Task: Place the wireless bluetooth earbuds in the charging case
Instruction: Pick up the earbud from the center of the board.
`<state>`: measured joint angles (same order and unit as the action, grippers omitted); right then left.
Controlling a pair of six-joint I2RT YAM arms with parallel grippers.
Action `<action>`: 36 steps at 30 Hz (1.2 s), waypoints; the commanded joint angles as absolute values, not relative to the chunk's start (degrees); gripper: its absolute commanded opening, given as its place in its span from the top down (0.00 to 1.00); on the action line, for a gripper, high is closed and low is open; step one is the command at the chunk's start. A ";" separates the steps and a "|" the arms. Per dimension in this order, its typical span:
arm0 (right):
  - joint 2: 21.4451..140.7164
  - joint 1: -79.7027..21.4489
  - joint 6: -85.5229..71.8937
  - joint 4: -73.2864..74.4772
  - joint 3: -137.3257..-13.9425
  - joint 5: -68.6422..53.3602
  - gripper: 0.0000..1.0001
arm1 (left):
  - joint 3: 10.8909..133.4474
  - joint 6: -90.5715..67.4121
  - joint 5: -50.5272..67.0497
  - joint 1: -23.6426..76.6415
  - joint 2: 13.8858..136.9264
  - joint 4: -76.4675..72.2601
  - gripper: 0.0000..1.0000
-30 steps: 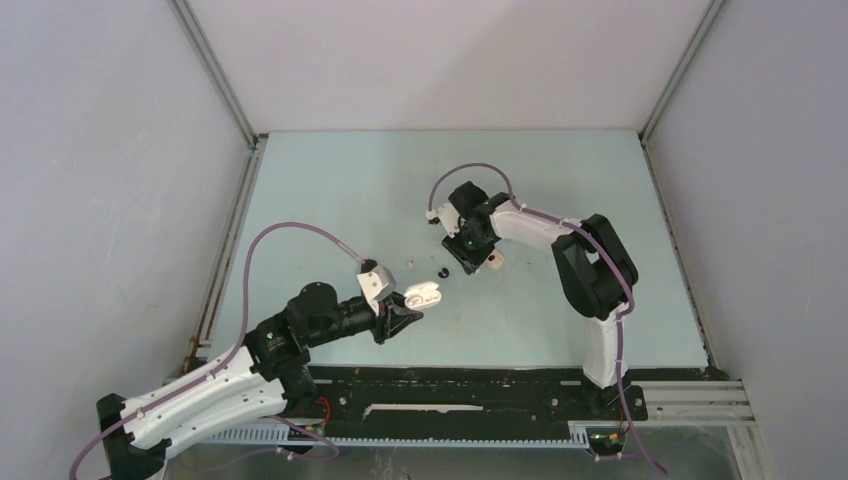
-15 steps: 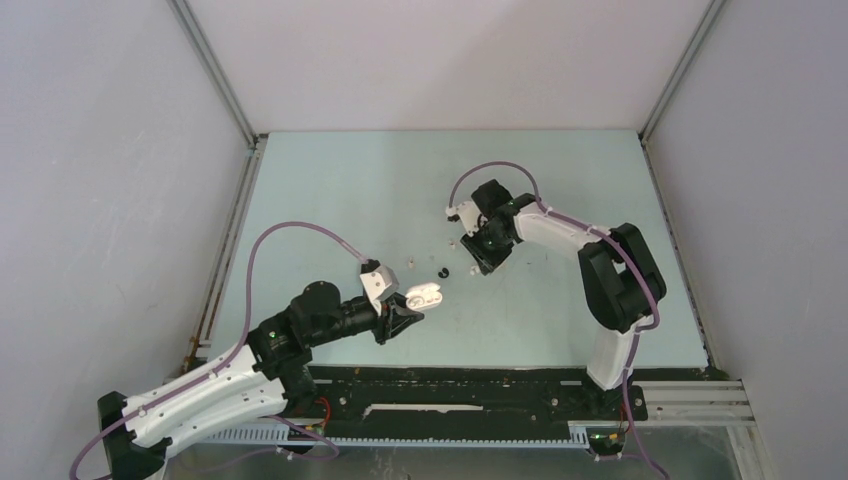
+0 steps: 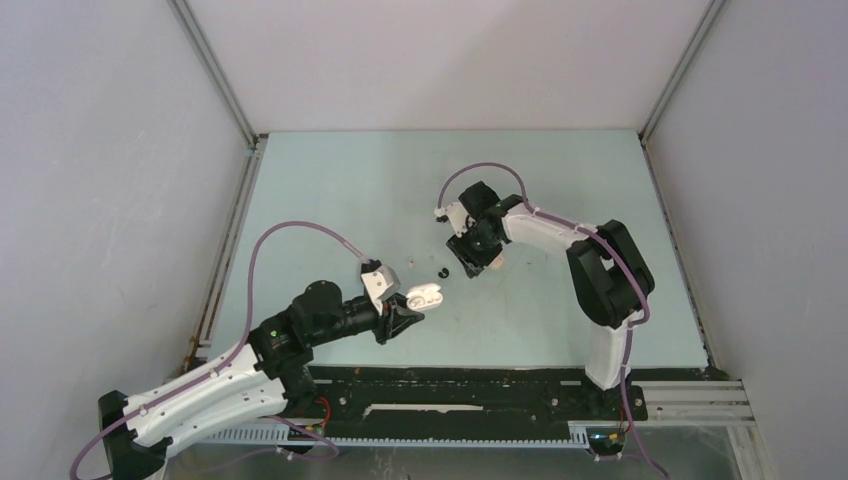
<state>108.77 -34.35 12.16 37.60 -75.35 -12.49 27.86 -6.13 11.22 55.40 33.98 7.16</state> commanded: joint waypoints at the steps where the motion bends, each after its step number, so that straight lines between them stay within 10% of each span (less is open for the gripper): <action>1: 110.40 -34.18 10.02 36.48 -79.07 -9.26 0.51 | 29.97 -6.93 12.79 55.02 33.90 5.46 1.00; 36: 109.30 -36.75 16.96 41.45 -76.72 -18.55 0.59 | 30.19 -7.13 14.75 54.93 34.96 5.11 1.00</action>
